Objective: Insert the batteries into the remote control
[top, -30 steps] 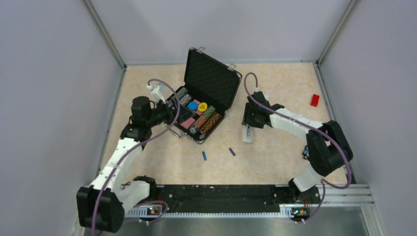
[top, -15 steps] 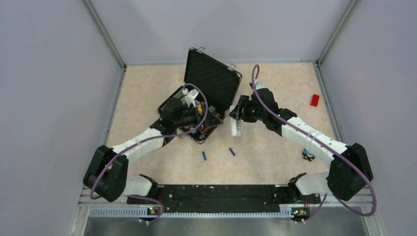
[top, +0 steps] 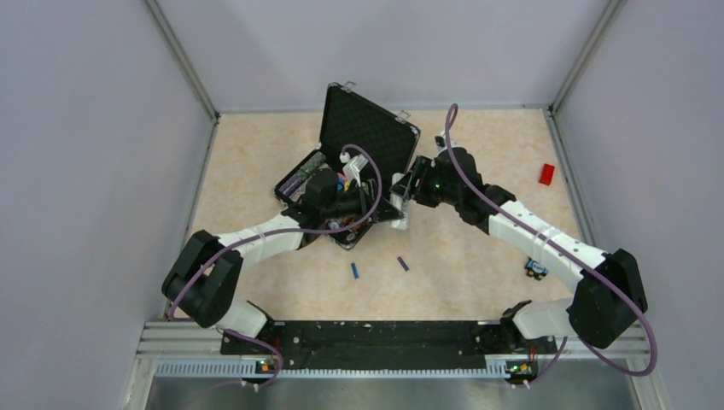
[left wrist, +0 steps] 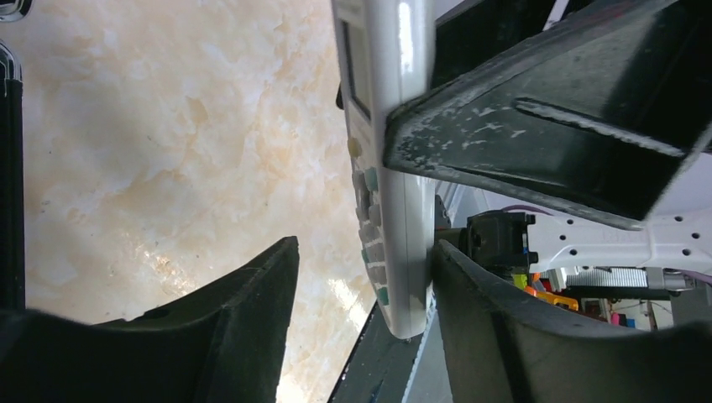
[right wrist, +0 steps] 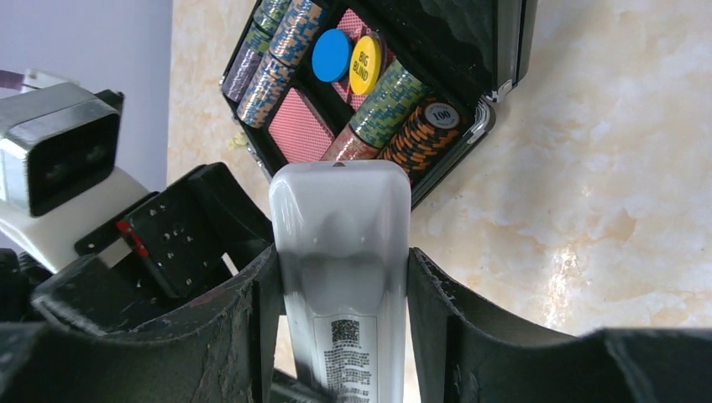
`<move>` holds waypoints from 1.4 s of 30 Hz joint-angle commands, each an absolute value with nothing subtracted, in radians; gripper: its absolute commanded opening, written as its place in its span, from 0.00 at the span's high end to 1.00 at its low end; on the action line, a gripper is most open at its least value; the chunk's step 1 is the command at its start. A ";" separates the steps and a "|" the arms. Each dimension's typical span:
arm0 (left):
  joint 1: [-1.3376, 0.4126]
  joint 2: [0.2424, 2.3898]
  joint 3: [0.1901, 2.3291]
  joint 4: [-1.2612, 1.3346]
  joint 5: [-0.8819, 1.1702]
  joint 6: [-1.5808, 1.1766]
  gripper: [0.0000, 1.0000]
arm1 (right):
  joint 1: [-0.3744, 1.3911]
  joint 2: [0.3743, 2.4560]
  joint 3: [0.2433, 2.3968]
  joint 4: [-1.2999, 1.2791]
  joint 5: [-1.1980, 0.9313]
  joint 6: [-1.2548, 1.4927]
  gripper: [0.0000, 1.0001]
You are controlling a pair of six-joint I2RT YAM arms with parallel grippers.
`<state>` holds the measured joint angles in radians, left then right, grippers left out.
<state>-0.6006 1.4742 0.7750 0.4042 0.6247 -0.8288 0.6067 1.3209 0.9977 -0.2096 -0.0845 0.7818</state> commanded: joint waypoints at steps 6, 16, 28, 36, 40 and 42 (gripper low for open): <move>-0.611 1.527 0.845 0.513 0.651 -0.851 0.64 | 0.624 1.300 1.041 -0.152 -0.101 0.842 0.63; -0.610 1.449 0.847 0.551 0.675 -0.906 1.00 | 0.621 1.173 1.000 -0.180 -0.090 0.887 0.13; -0.584 1.314 0.930 0.584 0.644 -1.100 1.00 | 0.620 0.945 0.820 0.004 -0.364 0.853 0.09; -0.574 1.331 0.954 0.753 0.691 -1.314 1.00 | 0.620 0.982 0.824 0.224 -0.440 0.935 0.29; -0.572 1.338 0.930 0.822 0.695 -1.366 1.00 | 0.621 0.990 0.813 0.309 -0.450 0.975 0.35; -0.573 1.338 0.924 0.830 0.696 -1.374 1.00 | 0.620 0.996 0.812 0.315 -0.447 0.985 0.38</move>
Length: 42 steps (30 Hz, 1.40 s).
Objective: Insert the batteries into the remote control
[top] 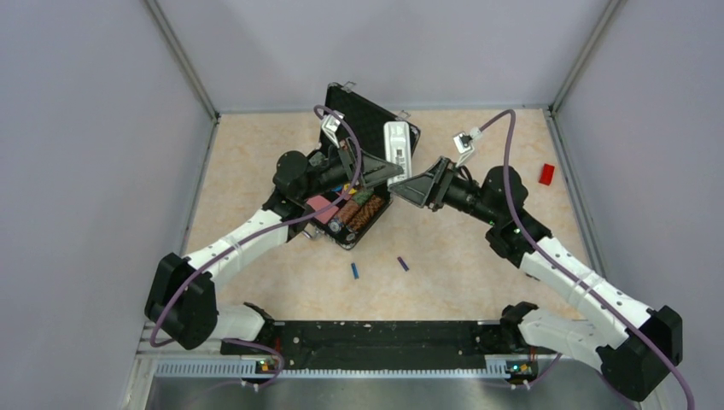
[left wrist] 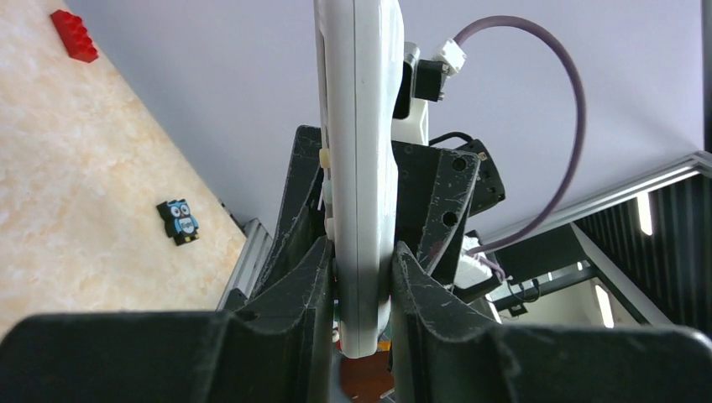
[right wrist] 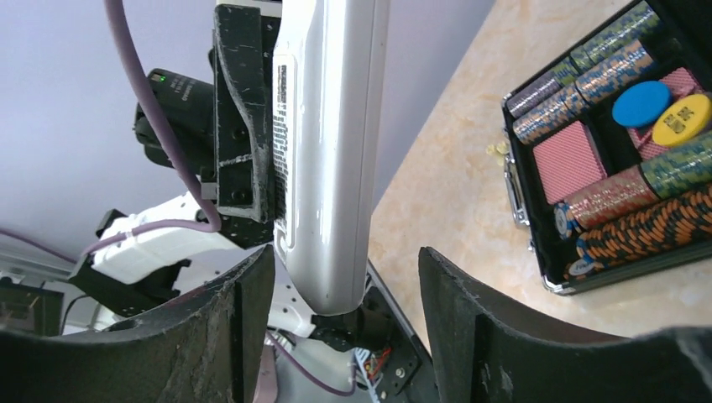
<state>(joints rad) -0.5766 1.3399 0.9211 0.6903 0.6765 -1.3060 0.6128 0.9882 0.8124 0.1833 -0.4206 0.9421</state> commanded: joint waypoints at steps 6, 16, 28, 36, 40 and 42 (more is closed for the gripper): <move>-0.571 1.337 0.899 0.860 0.707 -1.384 1.00 | 0.620 1.007 0.782 0.403 -0.442 1.042 0.49; -0.573 1.351 0.874 0.911 0.728 -1.394 1.00 | 0.620 1.022 0.760 0.455 -0.444 1.100 0.88; -0.542 1.327 0.911 0.812 0.758 -1.293 0.24 | 0.609 1.005 0.752 0.365 -0.585 1.013 1.00; -0.450 1.341 0.955 0.746 0.841 -1.287 0.34 | 0.605 1.017 0.813 0.217 -0.775 0.902 1.00; -0.422 1.341 0.969 0.707 0.918 -1.266 0.45 | 0.604 1.017 0.828 0.178 -0.806 0.876 1.00; -0.423 1.340 0.996 0.602 0.971 -1.180 0.48 | 0.603 1.025 0.835 0.170 -0.814 0.869 1.00</move>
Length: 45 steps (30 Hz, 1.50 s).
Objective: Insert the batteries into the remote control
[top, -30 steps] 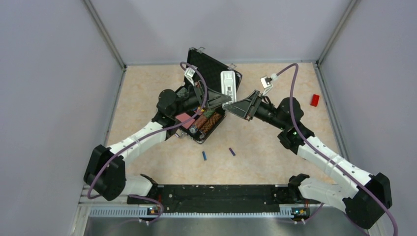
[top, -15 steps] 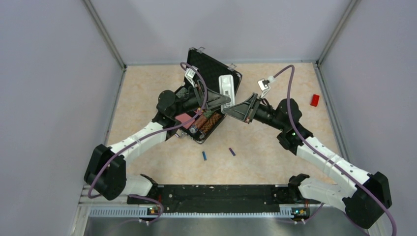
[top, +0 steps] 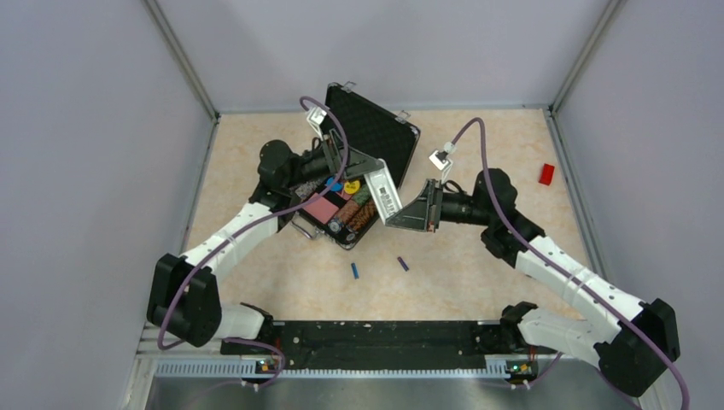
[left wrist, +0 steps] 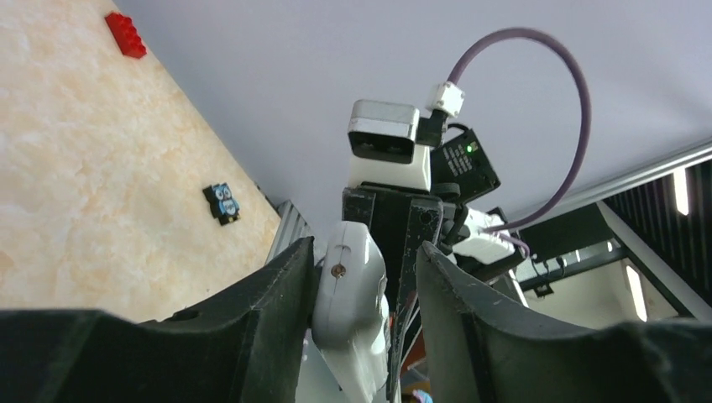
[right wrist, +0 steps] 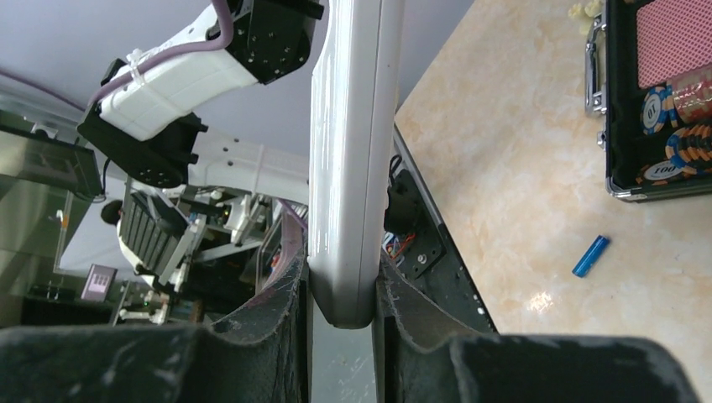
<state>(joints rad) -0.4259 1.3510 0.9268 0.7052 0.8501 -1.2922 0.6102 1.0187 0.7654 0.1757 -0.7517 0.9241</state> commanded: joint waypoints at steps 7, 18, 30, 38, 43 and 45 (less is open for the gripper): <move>-0.414 1.317 1.076 0.225 1.066 -0.887 0.56 | 0.603 1.055 0.866 0.150 -0.857 0.855 1.00; -0.396 1.292 1.015 0.268 1.025 -0.938 1.00 | 0.588 1.073 0.874 0.054 -0.775 0.846 0.66; -0.413 1.124 0.700 0.478 0.464 -1.006 1.00 | 0.584 0.899 0.841 -0.180 -0.145 1.051 0.34; -0.461 1.101 0.661 0.529 0.259 -1.040 1.00 | 0.670 0.992 0.843 -0.083 -0.077 1.216 0.51; -0.465 1.107 0.649 0.543 0.226 -1.042 1.00 | 0.690 1.054 0.840 -0.025 -0.100 1.269 0.54; -0.465 1.111 0.651 0.548 0.229 -1.043 1.00 | 0.689 1.067 0.829 0.016 -0.109 1.276 0.61</move>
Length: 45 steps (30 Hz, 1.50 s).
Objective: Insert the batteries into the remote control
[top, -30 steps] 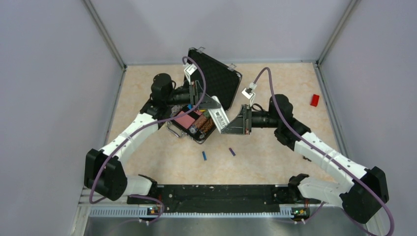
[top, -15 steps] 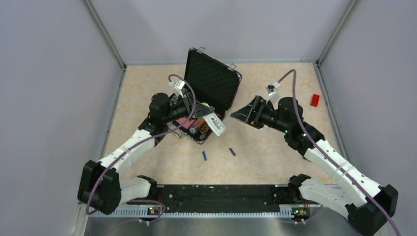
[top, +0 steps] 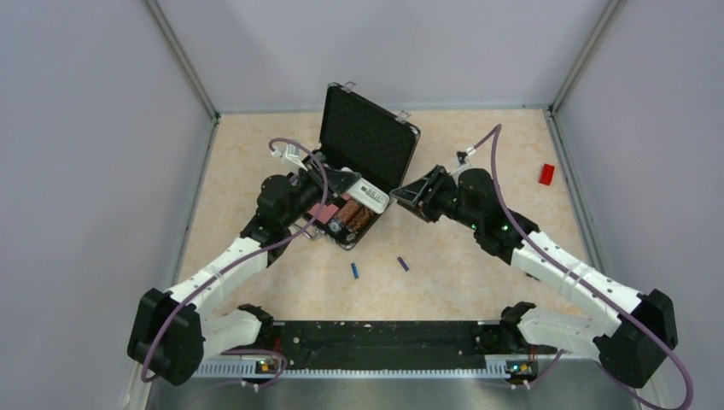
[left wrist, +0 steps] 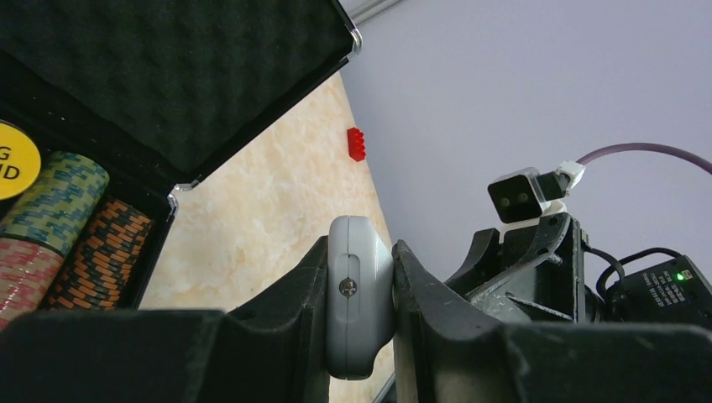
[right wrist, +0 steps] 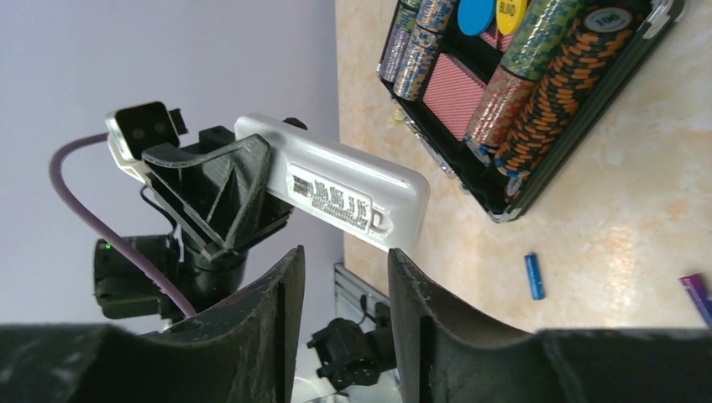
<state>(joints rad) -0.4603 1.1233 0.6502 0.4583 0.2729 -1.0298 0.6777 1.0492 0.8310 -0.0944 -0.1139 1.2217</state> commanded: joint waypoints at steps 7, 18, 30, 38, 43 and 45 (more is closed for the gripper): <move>-0.466 1.129 0.645 0.569 0.246 -1.048 1.00 | 0.690 1.125 0.831 0.066 -0.158 1.290 0.71; -0.470 1.126 0.640 0.574 0.262 -1.048 1.00 | 0.689 1.163 0.817 0.113 -0.194 1.305 0.74; -0.472 1.124 0.638 0.574 0.255 -1.045 1.00 | 0.689 1.179 0.802 0.090 -0.203 1.329 0.76; -0.472 1.127 0.638 0.583 0.281 -1.048 1.00 | 0.690 1.205 0.799 0.111 -0.207 1.331 0.77; -0.472 1.119 0.635 0.593 0.304 -1.069 1.00 | 0.689 1.220 0.779 0.158 -0.222 1.345 0.77; -0.472 1.118 0.632 0.603 0.314 -1.091 1.00 | 0.689 1.224 0.757 0.205 -0.233 1.362 0.77</move>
